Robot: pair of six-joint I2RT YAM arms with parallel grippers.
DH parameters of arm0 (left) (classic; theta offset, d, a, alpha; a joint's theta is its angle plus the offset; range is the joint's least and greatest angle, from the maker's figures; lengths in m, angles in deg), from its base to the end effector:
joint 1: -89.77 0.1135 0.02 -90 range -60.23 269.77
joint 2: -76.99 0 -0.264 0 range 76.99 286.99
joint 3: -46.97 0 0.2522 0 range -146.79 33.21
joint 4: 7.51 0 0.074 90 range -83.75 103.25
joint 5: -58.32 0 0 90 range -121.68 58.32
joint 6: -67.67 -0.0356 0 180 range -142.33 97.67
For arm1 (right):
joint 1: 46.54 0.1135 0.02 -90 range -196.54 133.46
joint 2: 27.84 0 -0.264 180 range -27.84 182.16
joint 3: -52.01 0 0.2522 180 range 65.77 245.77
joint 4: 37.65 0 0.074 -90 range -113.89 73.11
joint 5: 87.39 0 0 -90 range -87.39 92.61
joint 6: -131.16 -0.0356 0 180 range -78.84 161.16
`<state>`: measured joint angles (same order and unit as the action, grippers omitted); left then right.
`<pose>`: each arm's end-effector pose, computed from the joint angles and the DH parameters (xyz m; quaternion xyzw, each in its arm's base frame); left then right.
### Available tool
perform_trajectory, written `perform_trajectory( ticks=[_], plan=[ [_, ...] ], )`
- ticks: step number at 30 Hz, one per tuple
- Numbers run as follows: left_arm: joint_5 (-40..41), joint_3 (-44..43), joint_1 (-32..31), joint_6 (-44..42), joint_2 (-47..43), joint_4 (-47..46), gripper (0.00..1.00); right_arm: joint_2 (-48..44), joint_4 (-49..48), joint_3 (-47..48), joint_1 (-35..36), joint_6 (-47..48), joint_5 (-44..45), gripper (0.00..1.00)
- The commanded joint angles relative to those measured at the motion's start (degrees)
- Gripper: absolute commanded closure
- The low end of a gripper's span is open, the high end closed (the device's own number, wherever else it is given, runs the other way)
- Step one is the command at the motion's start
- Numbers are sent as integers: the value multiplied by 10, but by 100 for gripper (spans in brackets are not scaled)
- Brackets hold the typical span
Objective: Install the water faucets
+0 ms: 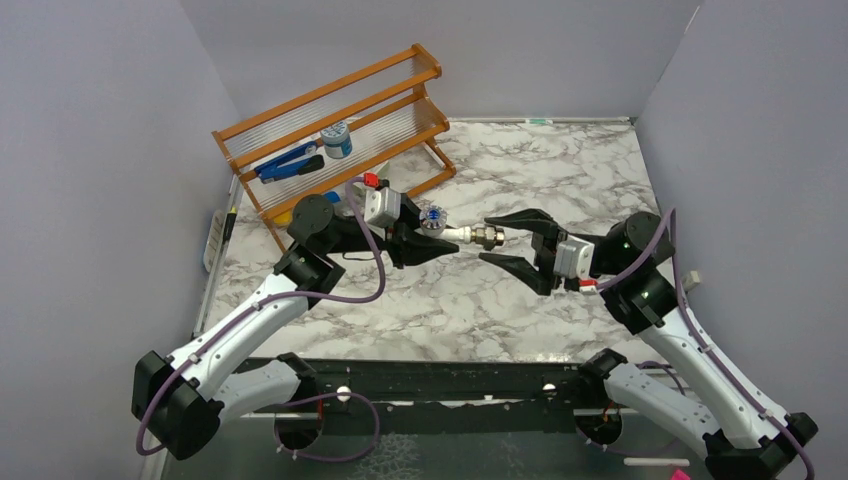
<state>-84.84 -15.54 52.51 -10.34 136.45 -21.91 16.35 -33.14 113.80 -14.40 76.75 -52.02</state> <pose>0.1647 -0.1611 0.3829 0.4677 0.4374 -0.5411 0.5451 0.1228 0.1114 0.3952 -0.6063 0.2586 0.2643 0.7041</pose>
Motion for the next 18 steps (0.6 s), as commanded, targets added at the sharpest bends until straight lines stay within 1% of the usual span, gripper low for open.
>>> perform_trajectory(
  ticks=[1, 8, 18],
  plan=[
    [-13, -34, -4, 9, -1, -43, 100, 0, 17, -2, -2, 4, 8, 42],
    [-24, -39, -5, 11, 4, -43, 100, -1, 18, -8, -2, 9, 17, 42],
    [-29, -40, -7, 7, 5, -43, 100, 1, 6, -10, -2, -4, 33, 54]
  ],
)
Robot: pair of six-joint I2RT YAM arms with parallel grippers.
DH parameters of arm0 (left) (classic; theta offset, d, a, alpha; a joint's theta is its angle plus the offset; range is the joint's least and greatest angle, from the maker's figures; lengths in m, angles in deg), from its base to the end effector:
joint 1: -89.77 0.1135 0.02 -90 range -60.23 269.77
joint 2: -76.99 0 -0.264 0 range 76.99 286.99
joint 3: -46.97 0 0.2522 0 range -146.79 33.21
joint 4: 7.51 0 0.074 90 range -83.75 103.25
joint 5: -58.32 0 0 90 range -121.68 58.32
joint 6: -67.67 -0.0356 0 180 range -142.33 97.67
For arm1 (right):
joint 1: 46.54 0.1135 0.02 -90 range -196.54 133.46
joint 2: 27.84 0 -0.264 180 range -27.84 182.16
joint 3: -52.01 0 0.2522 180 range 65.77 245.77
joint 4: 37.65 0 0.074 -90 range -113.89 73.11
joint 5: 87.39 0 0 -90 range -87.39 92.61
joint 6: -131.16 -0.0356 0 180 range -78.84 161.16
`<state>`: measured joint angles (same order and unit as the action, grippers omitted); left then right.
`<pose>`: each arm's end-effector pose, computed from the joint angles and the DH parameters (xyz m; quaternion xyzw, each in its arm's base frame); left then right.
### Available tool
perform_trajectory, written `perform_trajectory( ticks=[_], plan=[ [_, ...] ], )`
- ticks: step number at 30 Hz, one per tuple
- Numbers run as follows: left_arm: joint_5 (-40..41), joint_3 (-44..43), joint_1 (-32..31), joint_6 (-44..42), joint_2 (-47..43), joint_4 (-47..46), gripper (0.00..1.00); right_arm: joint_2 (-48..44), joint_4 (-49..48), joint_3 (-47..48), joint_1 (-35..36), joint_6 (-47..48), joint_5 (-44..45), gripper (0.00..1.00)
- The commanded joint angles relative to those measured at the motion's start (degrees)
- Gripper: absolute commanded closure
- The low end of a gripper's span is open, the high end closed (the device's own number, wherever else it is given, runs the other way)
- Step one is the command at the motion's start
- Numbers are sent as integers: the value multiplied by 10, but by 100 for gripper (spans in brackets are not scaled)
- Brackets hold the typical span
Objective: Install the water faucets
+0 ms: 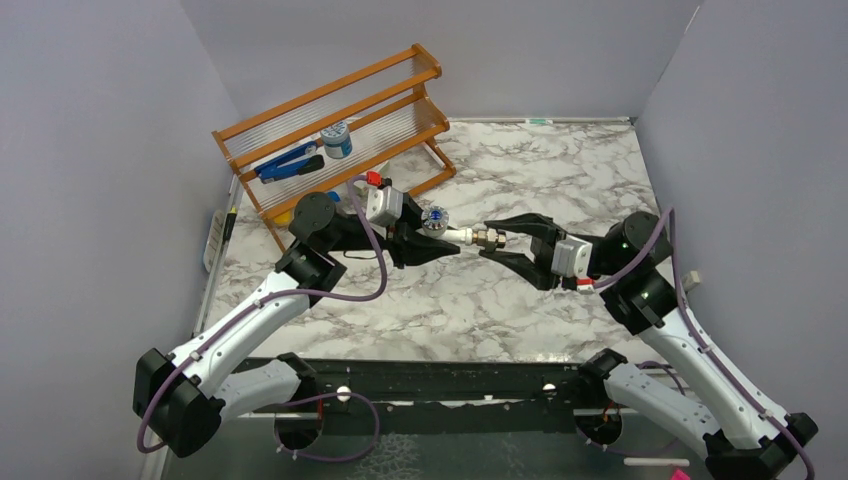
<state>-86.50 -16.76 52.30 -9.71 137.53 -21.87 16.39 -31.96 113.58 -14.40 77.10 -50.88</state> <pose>0.1665 -0.1643 0.3859 0.4755 0.4324 -0.5496 0.5336 0.1243 0.1119 0.3920 -0.6049 0.2722 0.2612 0.7013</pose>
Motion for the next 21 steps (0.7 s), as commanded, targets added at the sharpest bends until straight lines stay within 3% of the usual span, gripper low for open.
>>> perform_trajectory(
  ticks=[1, 11, 21],
  plan=[
    [-14, -28, -5, 0, -6, -43, 100, 0, -8, -8, -2, -12, 22, 56],
    [-30, -19, -5, -15, -9, -43, 100, 12, -38, -4, -2, -114, 48, 79],
    [-50, -17, -6, -86, -12, -44, 100, 24, -59, -3, -2, -284, 66, 93]
  ],
)
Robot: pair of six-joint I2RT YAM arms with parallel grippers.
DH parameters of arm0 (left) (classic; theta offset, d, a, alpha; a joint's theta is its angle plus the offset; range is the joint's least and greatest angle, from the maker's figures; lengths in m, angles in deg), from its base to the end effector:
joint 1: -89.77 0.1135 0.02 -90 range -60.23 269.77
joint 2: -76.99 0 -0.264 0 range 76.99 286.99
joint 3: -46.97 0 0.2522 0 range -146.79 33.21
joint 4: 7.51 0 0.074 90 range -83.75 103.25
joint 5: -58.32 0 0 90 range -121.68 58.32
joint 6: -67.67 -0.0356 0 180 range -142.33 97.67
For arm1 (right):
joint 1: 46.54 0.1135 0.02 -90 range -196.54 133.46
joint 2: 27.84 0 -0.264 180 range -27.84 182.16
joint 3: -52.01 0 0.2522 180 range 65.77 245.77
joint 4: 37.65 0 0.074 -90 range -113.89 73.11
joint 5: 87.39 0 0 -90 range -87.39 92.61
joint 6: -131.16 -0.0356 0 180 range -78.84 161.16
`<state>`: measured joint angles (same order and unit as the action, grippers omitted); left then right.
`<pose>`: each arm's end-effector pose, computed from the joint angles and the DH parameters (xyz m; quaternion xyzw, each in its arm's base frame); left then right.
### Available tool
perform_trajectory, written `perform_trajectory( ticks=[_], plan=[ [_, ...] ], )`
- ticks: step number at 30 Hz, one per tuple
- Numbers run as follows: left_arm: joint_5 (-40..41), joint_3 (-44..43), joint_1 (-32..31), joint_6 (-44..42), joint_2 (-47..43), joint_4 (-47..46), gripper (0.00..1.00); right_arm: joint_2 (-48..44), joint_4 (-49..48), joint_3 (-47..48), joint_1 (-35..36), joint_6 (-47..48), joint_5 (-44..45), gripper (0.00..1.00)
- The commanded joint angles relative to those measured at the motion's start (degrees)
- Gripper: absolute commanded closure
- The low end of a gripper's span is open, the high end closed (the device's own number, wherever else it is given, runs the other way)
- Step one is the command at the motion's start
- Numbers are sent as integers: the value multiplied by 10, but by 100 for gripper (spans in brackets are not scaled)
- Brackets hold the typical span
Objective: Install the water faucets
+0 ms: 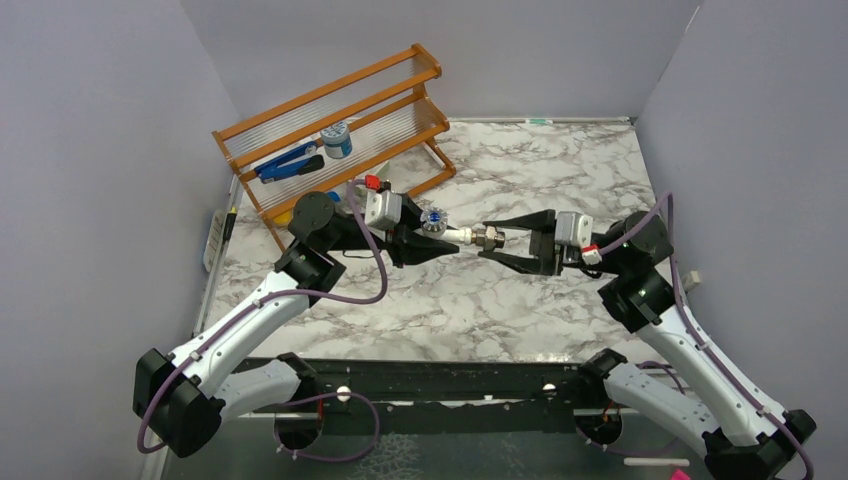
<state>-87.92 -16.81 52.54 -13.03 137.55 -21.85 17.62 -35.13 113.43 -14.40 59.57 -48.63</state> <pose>0.1664 -0.1636 0.3859 0.4948 0.4140 -0.5369 0.5437 0.1300 0.1145 0.3934 -0.5454 0.3602 0.3506 0.6707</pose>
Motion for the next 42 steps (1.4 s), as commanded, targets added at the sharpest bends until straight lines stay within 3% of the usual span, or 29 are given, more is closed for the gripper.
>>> perform_trajectory(
  ticks=[1, 6, 14, 24, 30, 33, 37, 42],
  plan=[
    [-38, -17, -8, -67, -13, -44, 100, 14, -22, 3, -2, -129, 40, 93],
    [-53, -18, -9, -147, -14, -44, 100, 26, 3, 23, -2, -224, 35, 99],
    [-83, -6, -9, -310, -18, -44, 100, 26, 13, 32, -2, -367, 71, 99],
    [-37, 14, -9, -481, -29, -45, 100, 18, 79, -1, -2, -637, 222, 99],
    [-33, 21, -9, -519, -32, -45, 100, -4, 90, -18, -2, -699, 272, 98],
    [-30, 25, -9, -514, -37, -44, 100, -8, 91, -17, -2, -692, 287, 83],
    [-20, 36, -9, -503, -47, -44, 100, -14, 56, -26, -2, -676, 292, 56],
    [-1, 56, -9, -499, -64, -45, 100, -26, 18, -28, -3, -675, 310, 7]
  ],
)
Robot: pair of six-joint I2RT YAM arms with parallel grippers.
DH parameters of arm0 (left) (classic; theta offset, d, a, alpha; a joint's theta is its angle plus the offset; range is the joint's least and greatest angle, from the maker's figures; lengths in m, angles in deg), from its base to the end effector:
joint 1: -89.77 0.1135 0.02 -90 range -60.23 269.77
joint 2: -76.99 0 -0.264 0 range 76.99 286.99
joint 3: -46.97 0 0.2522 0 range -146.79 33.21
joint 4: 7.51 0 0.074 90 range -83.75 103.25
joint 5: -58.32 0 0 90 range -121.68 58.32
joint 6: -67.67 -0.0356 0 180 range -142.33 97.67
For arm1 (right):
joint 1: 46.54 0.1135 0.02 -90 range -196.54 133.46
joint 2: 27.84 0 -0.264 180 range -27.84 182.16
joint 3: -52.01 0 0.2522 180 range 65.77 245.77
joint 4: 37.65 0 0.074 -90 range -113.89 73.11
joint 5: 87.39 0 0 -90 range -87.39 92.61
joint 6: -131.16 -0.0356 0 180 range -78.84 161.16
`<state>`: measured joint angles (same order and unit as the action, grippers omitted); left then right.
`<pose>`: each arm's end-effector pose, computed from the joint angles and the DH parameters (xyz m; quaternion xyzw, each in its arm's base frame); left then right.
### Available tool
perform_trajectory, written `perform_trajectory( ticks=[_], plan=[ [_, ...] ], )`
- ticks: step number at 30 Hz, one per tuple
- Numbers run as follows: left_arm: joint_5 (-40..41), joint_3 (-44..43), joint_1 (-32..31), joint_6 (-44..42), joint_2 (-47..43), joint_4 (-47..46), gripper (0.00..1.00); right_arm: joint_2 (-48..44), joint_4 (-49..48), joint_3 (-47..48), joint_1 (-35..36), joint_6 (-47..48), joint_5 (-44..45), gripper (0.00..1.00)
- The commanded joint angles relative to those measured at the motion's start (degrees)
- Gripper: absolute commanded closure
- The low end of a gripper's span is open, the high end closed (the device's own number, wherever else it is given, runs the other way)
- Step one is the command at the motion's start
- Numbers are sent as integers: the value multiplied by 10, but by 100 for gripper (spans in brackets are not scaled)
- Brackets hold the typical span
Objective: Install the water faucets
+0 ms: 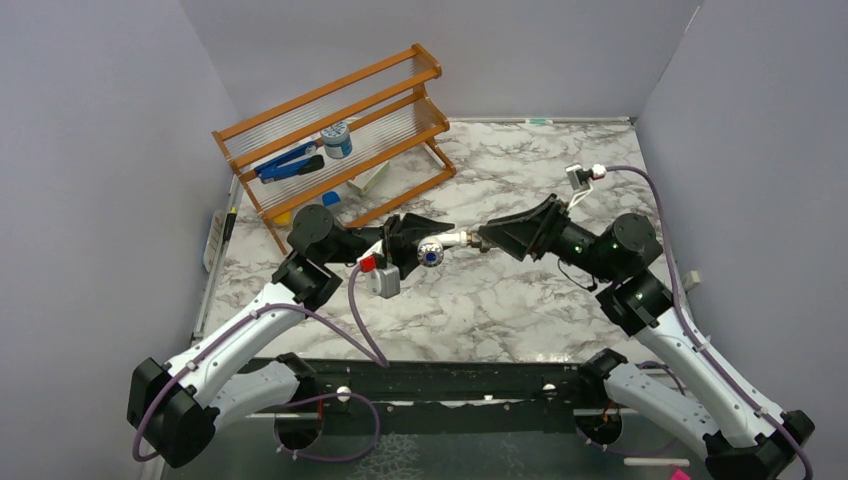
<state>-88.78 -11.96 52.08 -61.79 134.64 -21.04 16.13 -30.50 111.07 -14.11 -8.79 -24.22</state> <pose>0.1567 -0.1588 0.3660 0.6302 0.1828 -0.2808 0.7004 0.1418 0.1092 0.3771 -0.0757 0.6577 0.5978 0.4519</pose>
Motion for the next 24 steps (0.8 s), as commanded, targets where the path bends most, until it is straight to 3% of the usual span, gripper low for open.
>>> perform_trajectory(
  ticks=[1, 10, 17, 24],
  plan=[
    [11, 11, -4, -11, -38, -53, 100, -11, -34, -1, -5, 17, 69, 1],
    [41, 31, -4, 49, -45, -53, 100, -7, -20, 76, -5, 173, 73, 0],
    [124, 10, -4, 258, -40, -53, 100, -26, -86, 60, -5, 400, 46, 0],
    [137, 4, -4, 434, -46, -54, 100, -2, -52, 87, -5, 595, -97, 0]
  ],
)
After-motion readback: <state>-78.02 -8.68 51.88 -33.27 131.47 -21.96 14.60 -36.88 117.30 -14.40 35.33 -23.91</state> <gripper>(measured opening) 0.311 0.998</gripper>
